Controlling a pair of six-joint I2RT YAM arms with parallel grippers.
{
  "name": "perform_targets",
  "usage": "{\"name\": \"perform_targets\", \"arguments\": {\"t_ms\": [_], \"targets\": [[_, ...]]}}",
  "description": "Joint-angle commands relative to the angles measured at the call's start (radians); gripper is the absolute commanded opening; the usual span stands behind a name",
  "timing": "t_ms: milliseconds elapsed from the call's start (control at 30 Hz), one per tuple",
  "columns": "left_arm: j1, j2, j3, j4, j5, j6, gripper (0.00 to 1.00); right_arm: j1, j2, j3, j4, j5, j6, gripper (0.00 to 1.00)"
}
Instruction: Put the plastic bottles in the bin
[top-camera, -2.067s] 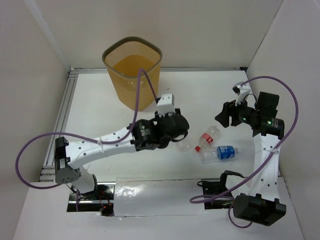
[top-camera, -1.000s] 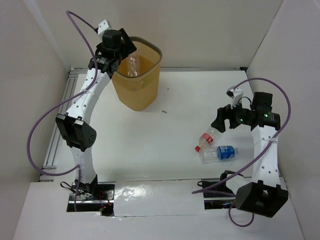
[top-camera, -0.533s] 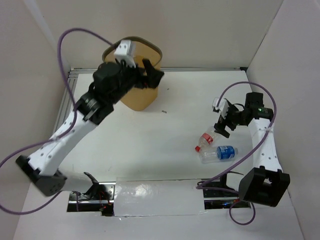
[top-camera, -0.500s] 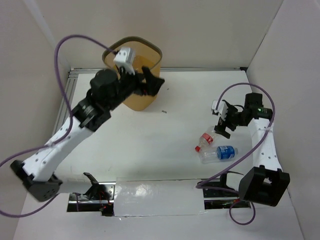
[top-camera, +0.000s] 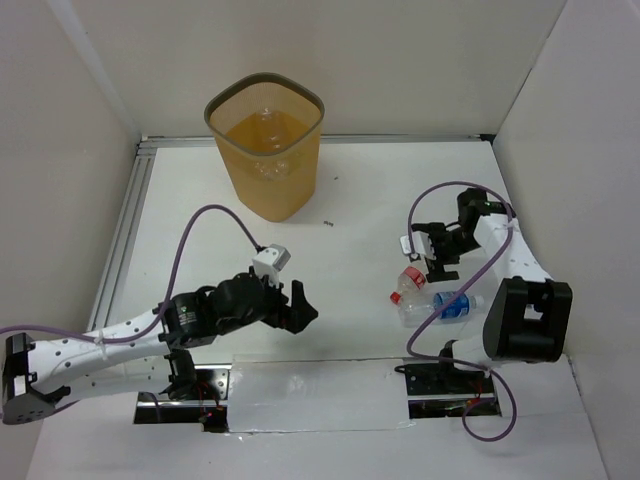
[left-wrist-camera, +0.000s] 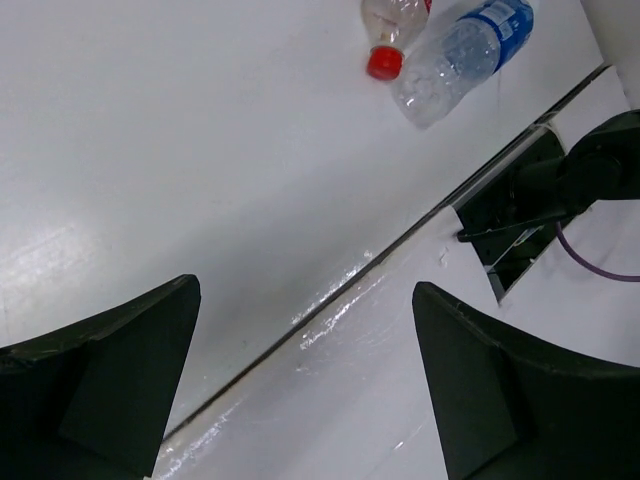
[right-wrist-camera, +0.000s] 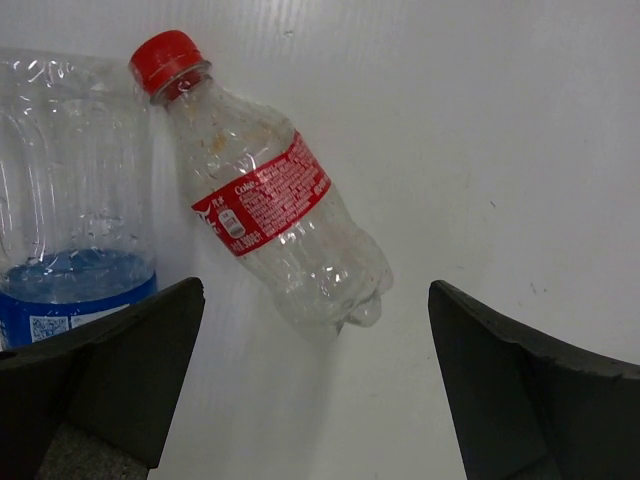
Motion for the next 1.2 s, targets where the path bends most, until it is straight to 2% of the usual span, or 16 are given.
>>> {"name": "perform_targets", "arguments": {"t_ms": [0, 233, 333, 433, 533, 567, 633, 667, 733, 933, 967, 1033, 1067, 1167], "targets": [[-0.058, -0.052, -0.040, 0.041, -0.085, -0.174, 1.00, 0.056, 0.002, -0.025, 0.069, 0.060, -0.247, 1.00], [-0.083, -0.042, -0.040, -0.003, -0.085, -0.218, 1.00, 0.123, 0.080, -0.060, 0.107, 0.159, -0.268, 1.00], [-0.083, -0.032, -0.031, -0.014, -0.085, -0.227, 1.00, 0.146, 0.089, -0.116, 0.193, 0.191, -0.268, 1.00], [-0.083, -0.032, -0.031, -0.014, -0.064, -0.249, 1.00, 0.159, 0.117, -0.134, 0.270, 0.207, -0.219, 0.95], [-0.083, -0.032, -0.031, -0.014, -0.053, -0.261, 1.00, 0.171, 0.161, -0.134, 0.296, 0.207, -0.158, 0.86], [-0.083, -0.032, -0.031, -0.023, -0.043, -0.261, 1.00, 0.183, 0.172, -0.108, 0.305, 0.207, -0.112, 0.74], [-0.083, -0.032, -0.031, -0.023, -0.042, -0.273, 1.00, 0.195, 0.204, -0.070, 0.296, 0.192, -0.020, 0.61], [-0.083, -0.032, -0.031, -0.023, -0.033, -0.282, 1.00, 0.196, 0.214, -0.046, 0.287, 0.178, 0.014, 0.50], [-0.083, -0.032, -0.031, -0.023, -0.033, -0.283, 1.00, 0.205, 0.226, 0.048, 0.277, 0.115, 0.106, 0.45], [-0.083, 0.021, -0.031, 0.012, -0.023, -0.283, 1.00, 0.295, 0.208, 0.376, 0.262, -0.086, 0.494, 0.41], [-0.083, 0.033, -0.031, 0.029, -0.010, -0.283, 1.00, 0.333, 0.208, 0.422, 0.276, -0.104, 0.614, 0.41], [-0.092, 0.064, -0.031, 0.050, -0.001, -0.283, 1.00, 0.381, 0.198, 0.556, 0.344, -0.127, 0.739, 0.41], [-0.092, 0.073, -0.031, 0.063, 0.010, -0.283, 1.00, 0.428, 0.198, 0.596, 0.378, -0.127, 0.866, 0.42], [-0.092, 0.095, -0.042, 0.098, 0.020, -0.283, 1.00, 0.501, 0.189, 0.729, 0.510, -0.120, 1.021, 0.42]]}}
